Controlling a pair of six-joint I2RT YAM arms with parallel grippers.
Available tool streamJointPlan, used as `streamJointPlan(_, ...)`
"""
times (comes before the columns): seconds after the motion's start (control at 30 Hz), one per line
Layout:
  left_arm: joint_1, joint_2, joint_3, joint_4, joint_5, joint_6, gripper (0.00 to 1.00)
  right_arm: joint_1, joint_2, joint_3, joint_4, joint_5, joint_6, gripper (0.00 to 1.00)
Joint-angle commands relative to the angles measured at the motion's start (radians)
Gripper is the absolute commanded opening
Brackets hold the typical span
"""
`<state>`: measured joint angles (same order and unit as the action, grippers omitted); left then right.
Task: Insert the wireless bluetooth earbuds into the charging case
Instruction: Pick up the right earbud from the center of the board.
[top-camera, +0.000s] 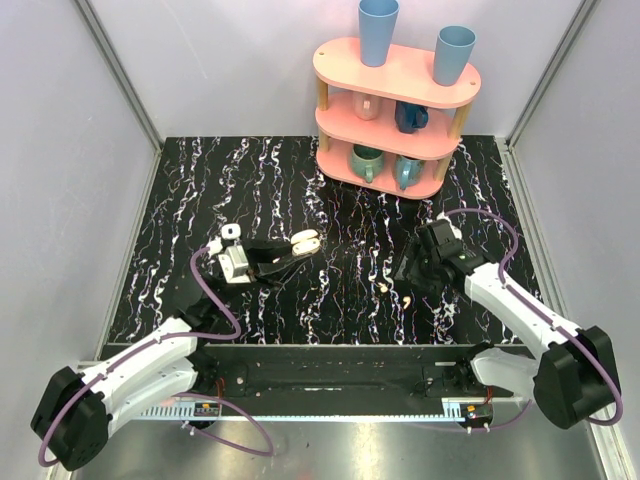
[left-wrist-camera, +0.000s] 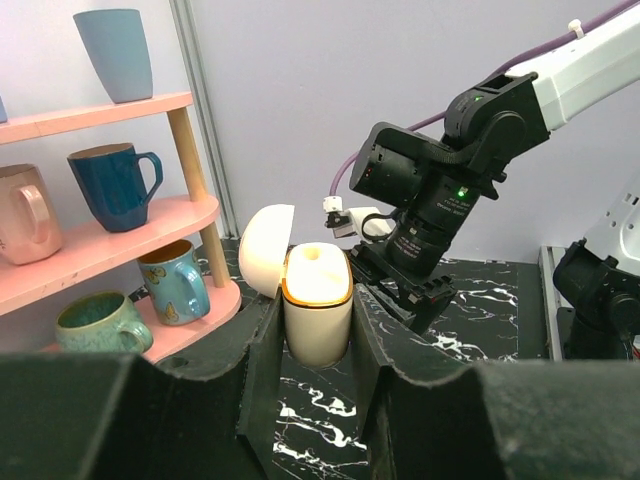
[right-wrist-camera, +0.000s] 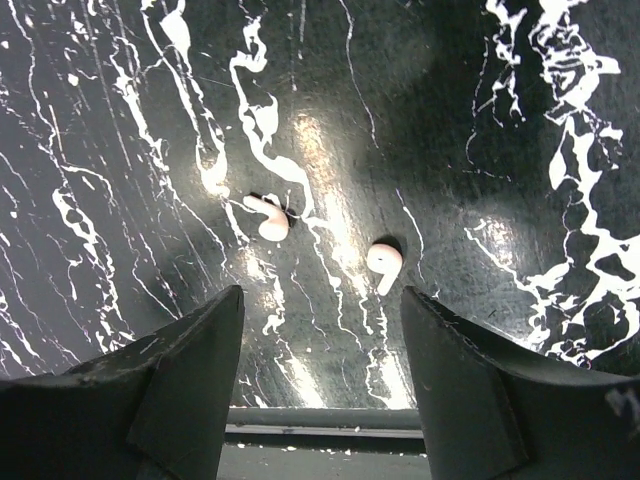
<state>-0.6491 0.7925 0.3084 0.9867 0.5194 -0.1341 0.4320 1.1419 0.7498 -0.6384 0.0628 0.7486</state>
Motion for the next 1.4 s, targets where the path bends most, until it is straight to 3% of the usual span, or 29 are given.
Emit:
streamJointPlan(0.0, -0.001, -0.012, 0.014, 0.020, -0.007, 0.018, 0.00, 0.001, 0.004, -0.020, -0.017, 0.014, 0.044, 0.70)
streamJointPlan(0.13, -0.001, -0.013, 0.012, 0.018, -0.004, 0.013, 0.00, 0.001, 0.038, -0.033, -0.018, 0.034, 0.040, 0.61)
streamJointPlan(0.33, -0.001, -0.016, 0.018, 0.001, -0.001, 0.016, 0.00, 0.001, 0.105, -0.052, 0.016, 0.045, 0.057, 0.59)
streamJointPlan(0.63, -0.001, -0.012, 0.017, 0.000, -0.002, 0.019, 0.00, 0.001, 0.200, -0.047, 0.057, 0.052, 0.032, 0.49)
streamJointPlan(1.07, -0.001, -0.009, 0.012, 0.000, -0.002, 0.022, 0.00, 0.019, 0.234, 0.000, 0.028, 0.123, -0.049, 0.48)
streamJointPlan(1.37, -0.001, -0.022, 0.014, -0.017, -0.007, 0.031, 0.00, 0.051, 0.259, -0.017, 0.039, 0.117, -0.005, 0.48)
